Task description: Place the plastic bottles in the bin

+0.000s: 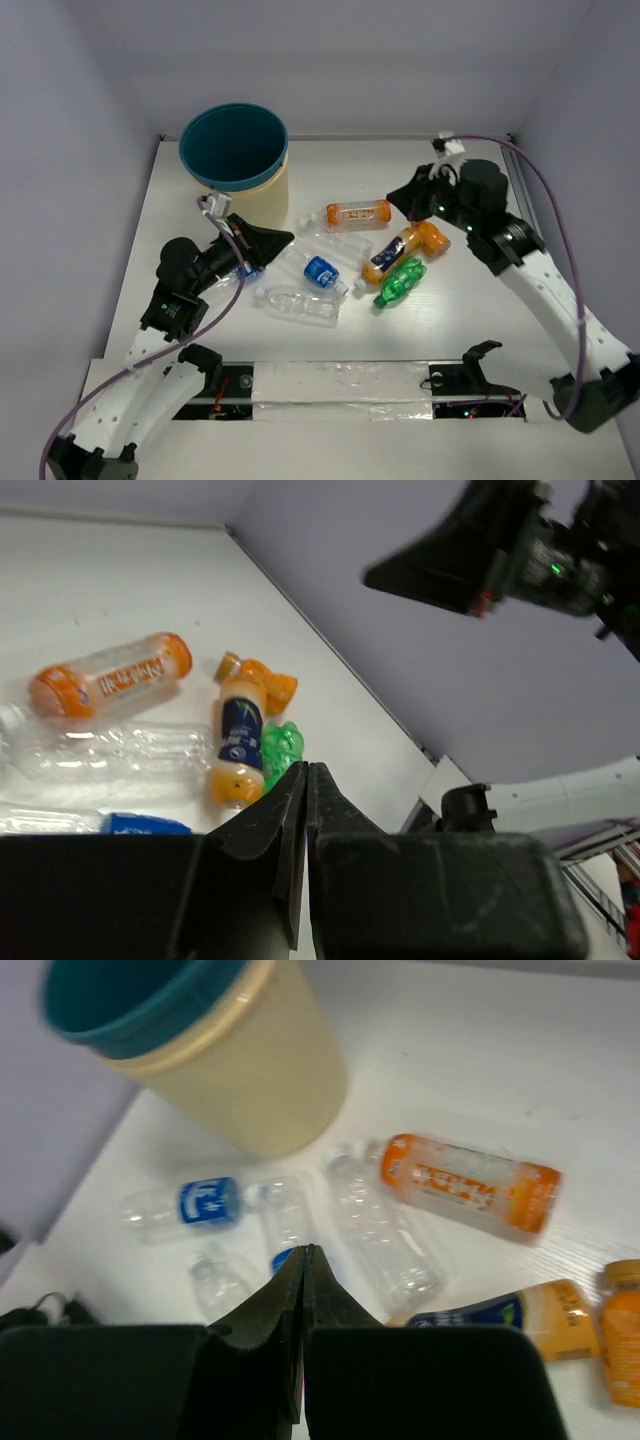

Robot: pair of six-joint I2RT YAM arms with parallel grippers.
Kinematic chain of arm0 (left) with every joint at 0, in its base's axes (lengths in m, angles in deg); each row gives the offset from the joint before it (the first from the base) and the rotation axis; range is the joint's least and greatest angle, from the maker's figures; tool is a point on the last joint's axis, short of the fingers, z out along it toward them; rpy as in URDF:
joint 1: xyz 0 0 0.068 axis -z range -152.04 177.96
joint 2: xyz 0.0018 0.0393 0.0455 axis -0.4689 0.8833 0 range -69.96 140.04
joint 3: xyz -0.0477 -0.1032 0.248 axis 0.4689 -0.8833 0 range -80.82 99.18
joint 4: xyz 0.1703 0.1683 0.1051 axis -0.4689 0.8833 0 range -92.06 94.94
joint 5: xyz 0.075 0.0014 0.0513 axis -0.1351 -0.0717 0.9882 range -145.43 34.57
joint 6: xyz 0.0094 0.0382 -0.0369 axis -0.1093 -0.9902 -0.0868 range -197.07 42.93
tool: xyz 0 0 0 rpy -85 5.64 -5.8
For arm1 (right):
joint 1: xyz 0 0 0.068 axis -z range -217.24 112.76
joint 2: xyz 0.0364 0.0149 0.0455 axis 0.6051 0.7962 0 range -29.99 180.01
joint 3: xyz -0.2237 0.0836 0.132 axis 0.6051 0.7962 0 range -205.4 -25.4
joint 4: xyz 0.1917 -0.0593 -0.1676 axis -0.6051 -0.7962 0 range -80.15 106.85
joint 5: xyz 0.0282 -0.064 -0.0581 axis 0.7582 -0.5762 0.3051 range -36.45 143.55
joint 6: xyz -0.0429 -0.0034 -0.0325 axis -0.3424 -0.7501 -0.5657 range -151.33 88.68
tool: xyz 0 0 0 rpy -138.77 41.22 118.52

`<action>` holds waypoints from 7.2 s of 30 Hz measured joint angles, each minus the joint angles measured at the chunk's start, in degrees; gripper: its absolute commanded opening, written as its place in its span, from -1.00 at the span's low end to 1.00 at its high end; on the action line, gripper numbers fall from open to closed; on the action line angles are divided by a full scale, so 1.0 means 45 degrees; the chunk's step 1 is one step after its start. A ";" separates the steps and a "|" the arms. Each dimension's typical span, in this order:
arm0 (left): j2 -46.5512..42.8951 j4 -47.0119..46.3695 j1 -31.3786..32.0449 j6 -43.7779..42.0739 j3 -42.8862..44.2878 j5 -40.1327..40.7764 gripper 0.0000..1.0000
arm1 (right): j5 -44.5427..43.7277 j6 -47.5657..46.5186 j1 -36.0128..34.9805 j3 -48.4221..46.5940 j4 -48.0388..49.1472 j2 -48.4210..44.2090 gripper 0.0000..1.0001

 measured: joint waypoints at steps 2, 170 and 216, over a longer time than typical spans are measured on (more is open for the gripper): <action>0.0185 0.0000 0.0685 0.0049 -0.0296 0.0418 -1.00 | -0.0384 -0.0466 0.0000 -0.0554 -0.0175 0.1447 -1.00; -0.0476 0.7844 0.4804 0.2647 0.3332 1.4610 0.15 | -0.0554 0.4595 -0.3215 -1.5883 0.6713 1.5902 0.75; 0.7630 0.6358 -0.0078 -0.3313 1.0176 1.1123 0.54 | -0.0355 -0.1739 -0.8004 0.0437 0.4143 0.8233 0.99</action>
